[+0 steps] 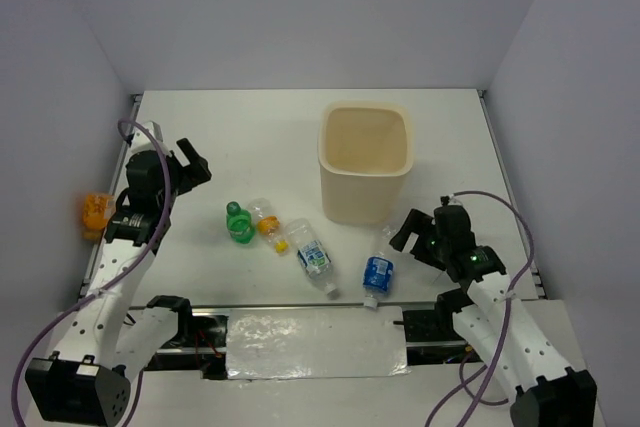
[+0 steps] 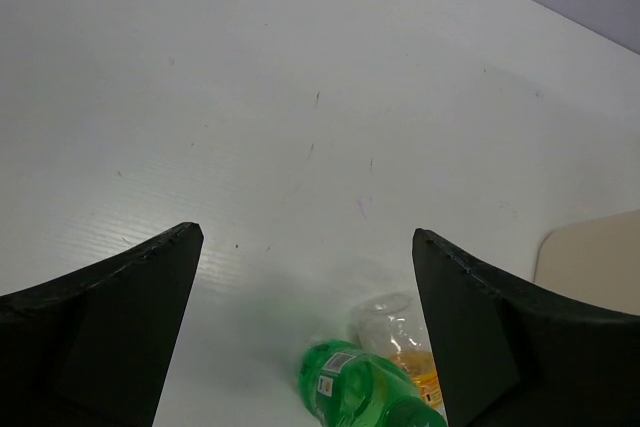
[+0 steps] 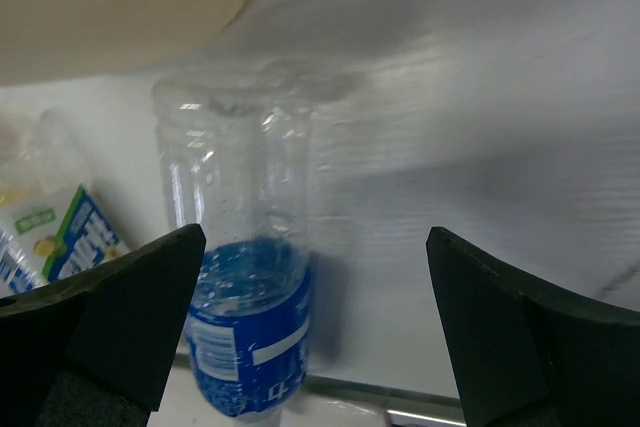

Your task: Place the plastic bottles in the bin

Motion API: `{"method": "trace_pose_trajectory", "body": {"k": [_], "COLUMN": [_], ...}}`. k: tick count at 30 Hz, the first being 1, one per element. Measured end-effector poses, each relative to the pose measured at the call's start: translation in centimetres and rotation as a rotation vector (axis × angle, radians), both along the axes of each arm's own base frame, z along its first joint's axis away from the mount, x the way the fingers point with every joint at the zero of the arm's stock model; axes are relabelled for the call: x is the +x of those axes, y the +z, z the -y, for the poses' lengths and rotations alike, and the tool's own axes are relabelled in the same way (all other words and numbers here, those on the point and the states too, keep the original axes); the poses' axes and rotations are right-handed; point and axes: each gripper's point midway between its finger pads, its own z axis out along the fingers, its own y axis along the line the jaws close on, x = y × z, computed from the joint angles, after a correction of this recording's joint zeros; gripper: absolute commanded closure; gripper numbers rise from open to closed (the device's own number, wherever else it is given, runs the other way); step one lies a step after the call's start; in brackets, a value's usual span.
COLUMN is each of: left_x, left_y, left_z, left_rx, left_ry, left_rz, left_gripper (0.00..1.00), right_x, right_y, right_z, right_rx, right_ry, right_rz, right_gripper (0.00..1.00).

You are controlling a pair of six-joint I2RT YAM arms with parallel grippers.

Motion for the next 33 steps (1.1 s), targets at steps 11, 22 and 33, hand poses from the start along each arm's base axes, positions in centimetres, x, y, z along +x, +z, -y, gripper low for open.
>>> {"method": "trace_pose_trajectory", "body": {"k": [11,22,33], "left_x": [0.3,0.3,0.3], "left_y": [-0.2,-0.1,-0.3], "left_z": [0.4,0.3,0.2], "left_rx": [-0.008,-0.003,-0.002], "left_ry": [-0.021,-0.016,-0.008], "left_rz": [-0.002,0.000,-0.006], "left_gripper": [0.01,0.01,0.01], "right_x": [-0.5,-0.4,2.5], "right_y": [-0.7,-2.1,14.2], "right_z": [-7.0,-6.7,1.2], "right_rx": [0.100,0.004,-0.066], "right_ry": [0.172,0.069,-0.303], "right_rz": [-0.004,-0.050,0.353], "right_gripper": [0.00,0.57,0.53]}}
